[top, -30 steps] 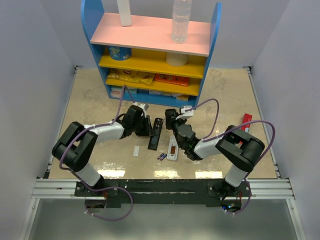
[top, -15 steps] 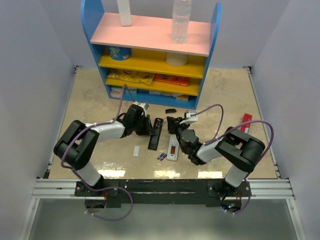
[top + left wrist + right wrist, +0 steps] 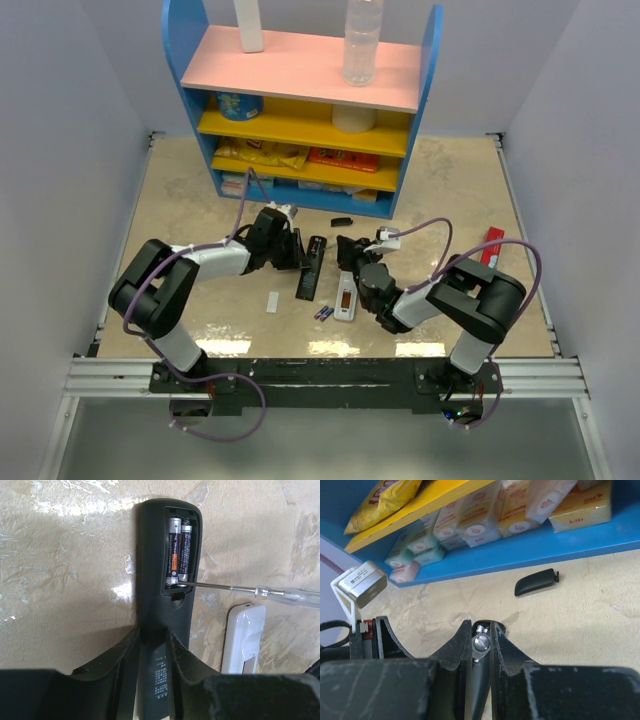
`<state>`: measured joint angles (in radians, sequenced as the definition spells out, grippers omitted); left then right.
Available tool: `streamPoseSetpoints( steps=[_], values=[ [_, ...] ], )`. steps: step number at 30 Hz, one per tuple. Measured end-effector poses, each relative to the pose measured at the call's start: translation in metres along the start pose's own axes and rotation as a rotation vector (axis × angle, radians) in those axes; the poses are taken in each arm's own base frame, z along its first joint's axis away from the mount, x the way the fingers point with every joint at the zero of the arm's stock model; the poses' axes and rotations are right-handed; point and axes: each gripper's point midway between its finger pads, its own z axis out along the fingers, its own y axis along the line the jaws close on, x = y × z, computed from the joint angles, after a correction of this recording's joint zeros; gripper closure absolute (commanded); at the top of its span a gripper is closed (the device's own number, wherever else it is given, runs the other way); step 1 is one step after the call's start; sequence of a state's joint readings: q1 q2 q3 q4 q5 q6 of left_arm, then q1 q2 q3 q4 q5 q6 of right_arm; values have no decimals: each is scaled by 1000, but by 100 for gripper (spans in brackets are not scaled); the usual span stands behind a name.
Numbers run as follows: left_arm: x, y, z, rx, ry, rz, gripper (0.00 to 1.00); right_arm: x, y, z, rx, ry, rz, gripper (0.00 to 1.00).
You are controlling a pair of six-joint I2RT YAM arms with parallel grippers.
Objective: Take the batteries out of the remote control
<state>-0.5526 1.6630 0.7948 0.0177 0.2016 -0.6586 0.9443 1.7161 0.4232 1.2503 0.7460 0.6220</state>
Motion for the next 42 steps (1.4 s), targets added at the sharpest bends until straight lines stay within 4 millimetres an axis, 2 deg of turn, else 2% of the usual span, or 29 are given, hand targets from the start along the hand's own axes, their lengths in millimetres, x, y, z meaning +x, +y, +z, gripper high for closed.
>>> streamPoseSetpoints(
  steps=[4, 14, 21, 26, 34, 42],
  values=[
    [0, 0, 0, 0, 0, 0, 70, 1, -3, 3, 44, -18, 57, 100],
    [-2, -1, 0, 3, -5, 1, 70, 7, -20, -5, 141, -66, 221, 100],
    [-3, -2, 0, 4, -8, 1, 70, 8, -23, -8, 151, -79, 262, 100],
    [-3, -2, 1, 2, -8, -1, 70, 6, -18, -9, 129, -78, 217, 100],
    [-4, -1, 2, -1, -8, -3, 70, -3, 9, 7, 86, -89, -9, 100],
    [-4, -1, 3, 1, -9, -4, 71, -5, 14, 15, 97, -123, -80, 100]
  ],
)
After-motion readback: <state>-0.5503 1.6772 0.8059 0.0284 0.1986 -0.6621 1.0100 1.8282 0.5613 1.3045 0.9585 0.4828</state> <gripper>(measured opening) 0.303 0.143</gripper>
